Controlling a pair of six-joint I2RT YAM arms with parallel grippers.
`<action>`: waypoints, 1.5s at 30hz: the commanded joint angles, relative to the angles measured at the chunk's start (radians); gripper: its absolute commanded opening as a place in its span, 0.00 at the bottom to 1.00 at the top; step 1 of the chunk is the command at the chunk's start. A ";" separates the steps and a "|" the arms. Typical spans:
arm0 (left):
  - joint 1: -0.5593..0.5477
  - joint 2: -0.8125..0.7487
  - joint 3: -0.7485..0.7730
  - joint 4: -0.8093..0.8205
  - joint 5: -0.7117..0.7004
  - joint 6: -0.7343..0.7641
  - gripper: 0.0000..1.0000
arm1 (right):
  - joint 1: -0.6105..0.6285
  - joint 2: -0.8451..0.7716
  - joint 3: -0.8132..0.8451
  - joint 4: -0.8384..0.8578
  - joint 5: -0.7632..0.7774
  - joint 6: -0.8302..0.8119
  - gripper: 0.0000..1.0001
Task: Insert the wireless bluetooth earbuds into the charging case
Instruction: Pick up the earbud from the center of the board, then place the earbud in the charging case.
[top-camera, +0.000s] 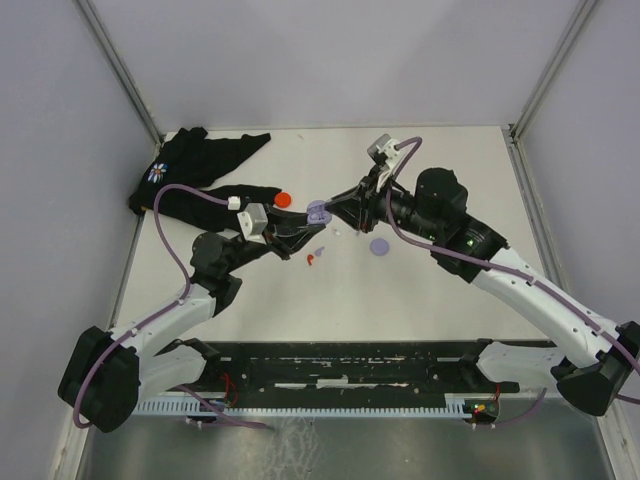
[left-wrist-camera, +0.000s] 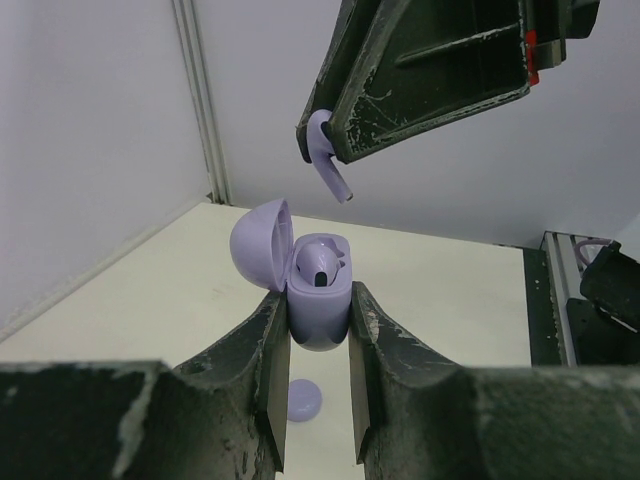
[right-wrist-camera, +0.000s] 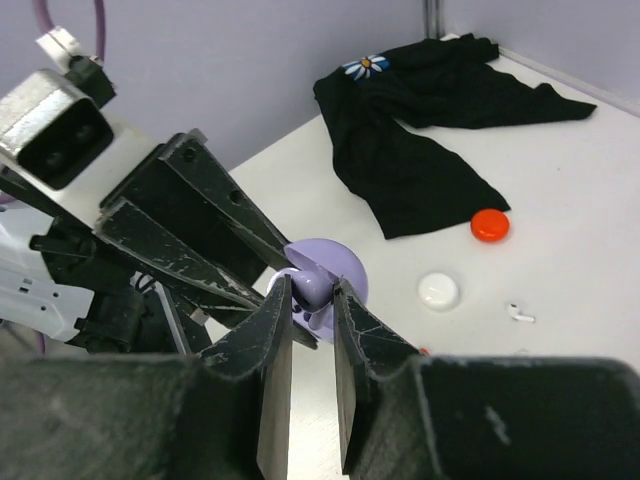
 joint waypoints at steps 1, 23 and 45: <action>0.003 -0.012 0.048 0.076 0.011 -0.047 0.03 | 0.031 -0.004 -0.010 0.125 -0.017 0.011 0.20; 0.004 -0.031 0.027 0.127 0.010 -0.126 0.03 | 0.085 -0.025 -0.073 0.167 0.049 -0.029 0.19; 0.003 -0.035 0.028 0.124 0.017 -0.137 0.03 | 0.085 -0.014 -0.092 0.220 0.065 -0.025 0.18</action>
